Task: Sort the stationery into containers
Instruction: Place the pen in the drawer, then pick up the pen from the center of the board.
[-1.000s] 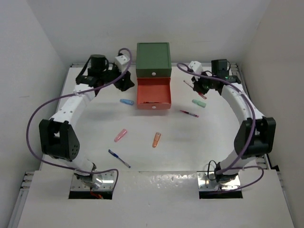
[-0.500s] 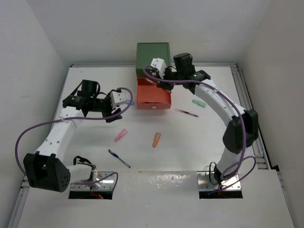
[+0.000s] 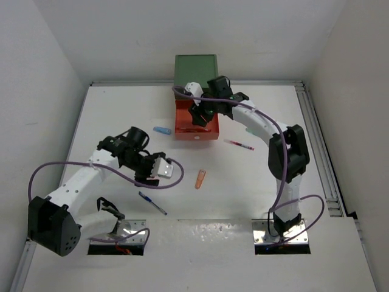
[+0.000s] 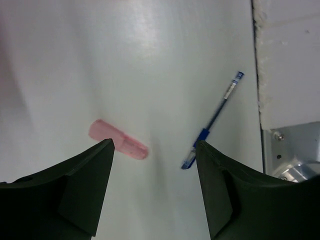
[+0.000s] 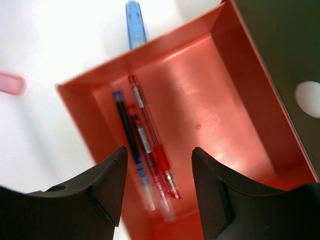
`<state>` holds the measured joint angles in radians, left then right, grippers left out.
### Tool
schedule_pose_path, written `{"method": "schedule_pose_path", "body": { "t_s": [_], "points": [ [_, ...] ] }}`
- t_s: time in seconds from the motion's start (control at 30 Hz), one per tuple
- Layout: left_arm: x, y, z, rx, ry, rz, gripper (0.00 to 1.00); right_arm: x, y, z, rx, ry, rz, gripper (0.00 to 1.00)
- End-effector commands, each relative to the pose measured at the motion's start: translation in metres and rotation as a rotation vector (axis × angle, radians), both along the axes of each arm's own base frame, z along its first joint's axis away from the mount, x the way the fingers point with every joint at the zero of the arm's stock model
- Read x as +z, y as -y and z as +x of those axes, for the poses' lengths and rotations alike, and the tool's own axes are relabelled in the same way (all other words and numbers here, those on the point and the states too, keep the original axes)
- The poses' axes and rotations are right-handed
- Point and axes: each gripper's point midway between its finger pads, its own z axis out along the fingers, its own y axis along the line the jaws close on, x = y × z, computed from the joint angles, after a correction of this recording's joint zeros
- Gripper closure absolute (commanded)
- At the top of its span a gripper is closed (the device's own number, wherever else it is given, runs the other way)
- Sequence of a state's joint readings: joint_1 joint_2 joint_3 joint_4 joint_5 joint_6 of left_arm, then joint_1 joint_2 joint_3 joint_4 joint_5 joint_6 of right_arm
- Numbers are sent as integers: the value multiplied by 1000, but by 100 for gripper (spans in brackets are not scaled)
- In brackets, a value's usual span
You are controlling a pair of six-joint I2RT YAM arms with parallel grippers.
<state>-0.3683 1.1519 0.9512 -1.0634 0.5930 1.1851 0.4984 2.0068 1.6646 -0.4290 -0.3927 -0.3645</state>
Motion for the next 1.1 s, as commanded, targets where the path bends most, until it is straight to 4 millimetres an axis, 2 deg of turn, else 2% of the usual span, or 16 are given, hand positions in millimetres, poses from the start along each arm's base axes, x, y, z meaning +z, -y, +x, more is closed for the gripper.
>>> {"method": "schedule_pose_path", "body": {
  "t_s": [0.0, 0.03, 0.07, 0.1, 0.13, 0.17, 0.2, 0.23, 0.27, 0.37, 0.4, 0.47, 0.63, 0.77, 0.97, 1.07],
  "points": [
    [-28, -5, -26, -152, -15, 104, 28, 82, -3, -7, -65, 19, 185, 47],
    [-33, -1, -32, -191, -13, 114, 28, 84, 0, -13, -75, -6, 201, 47],
    [-38, 2, -34, -208, -3, 117, 29, 103, 10, -19, -107, -8, 240, 47],
    [-43, 1, -36, -224, 2, 135, 29, 111, 15, -25, -113, -14, 261, 47],
    [-56, -2, -44, -236, -17, 155, 30, 102, 25, -33, -133, -42, 262, 47],
    [-59, 4, -45, -262, 12, 154, 32, 118, 35, -41, -152, -32, 289, 47],
    [-66, 3, -46, -270, 18, 177, 33, 120, 48, -42, -179, -44, 301, 47],
    [-75, 5, -52, -301, 21, 189, 35, 109, 58, -50, -209, -101, 301, 47],
    [-80, 5, -54, -315, 24, 199, 36, 117, 73, -52, -239, -98, 320, 47],
    [-92, 8, -56, -337, 27, 216, 41, 111, 100, -64, -278, -114, 313, 47],
    [-95, 9, -56, -333, 19, 218, 42, 102, 107, -68, -293, -121, 297, 47],
    [-102, 11, -57, -347, 6, 234, 44, 105, 124, -68, -324, -95, 293, 47],
    [-121, 14, -51, -346, 6, 266, 51, 98, 144, -76, -354, -93, 266, 47],
    [-141, 2, -57, -378, 12, 333, 53, 92, 160, -80, -383, -88, 243, 46],
    [-150, -2, -60, -355, 15, 333, 53, 87, 172, -81, -402, -87, 226, 46],
    [-151, 2, -58, -327, 21, 324, 57, 83, 174, -81, -404, -90, 227, 46]
  ]
}}
